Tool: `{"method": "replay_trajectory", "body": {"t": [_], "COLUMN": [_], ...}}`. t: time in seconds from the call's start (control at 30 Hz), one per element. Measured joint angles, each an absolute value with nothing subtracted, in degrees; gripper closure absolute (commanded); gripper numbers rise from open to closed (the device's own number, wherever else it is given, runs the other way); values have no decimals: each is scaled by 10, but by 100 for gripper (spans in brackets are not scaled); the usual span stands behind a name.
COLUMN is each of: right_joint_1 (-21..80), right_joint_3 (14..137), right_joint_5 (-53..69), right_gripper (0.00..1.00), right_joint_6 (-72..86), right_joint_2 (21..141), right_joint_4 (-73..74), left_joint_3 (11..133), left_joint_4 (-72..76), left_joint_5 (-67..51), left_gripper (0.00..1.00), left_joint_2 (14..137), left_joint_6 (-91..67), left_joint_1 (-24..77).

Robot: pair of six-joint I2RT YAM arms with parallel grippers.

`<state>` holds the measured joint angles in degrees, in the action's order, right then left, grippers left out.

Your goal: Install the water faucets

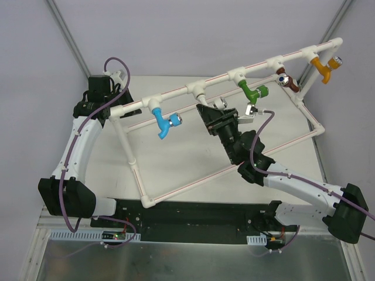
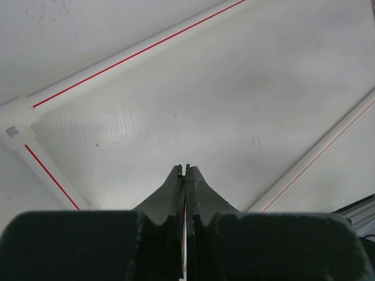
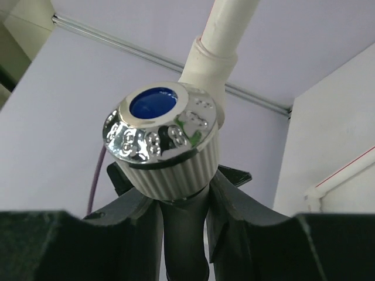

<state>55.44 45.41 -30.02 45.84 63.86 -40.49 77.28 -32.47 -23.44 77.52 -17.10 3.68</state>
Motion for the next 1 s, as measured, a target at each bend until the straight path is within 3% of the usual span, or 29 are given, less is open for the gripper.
{"method": "replay_trajectory", "body": {"t": [0.37, 0.5, 0.77, 1.0], "right_joint_1": [554, 553, 553, 548], "right_joint_3": [474, 474, 467, 426], "right_joint_5": [-309, -308, -304, -289], "right_gripper": [96, 88, 57, 48], "right_joint_6": [711, 777, 864, 912], "right_joint_2": [637, 636, 636, 610], "right_joint_4": [-336, -328, -335, -357], "left_joint_3": [773, 773, 773, 773], "left_joint_4": [-324, -324, -324, -324], "left_joint_5": [-234, -234, -234, -234], "left_gripper": [100, 100, 100, 100], "left_joint_2": [776, 776, 776, 776], "left_joint_6": [-171, -171, -171, -171], "left_joint_1": [36, 36, 36, 33]}}
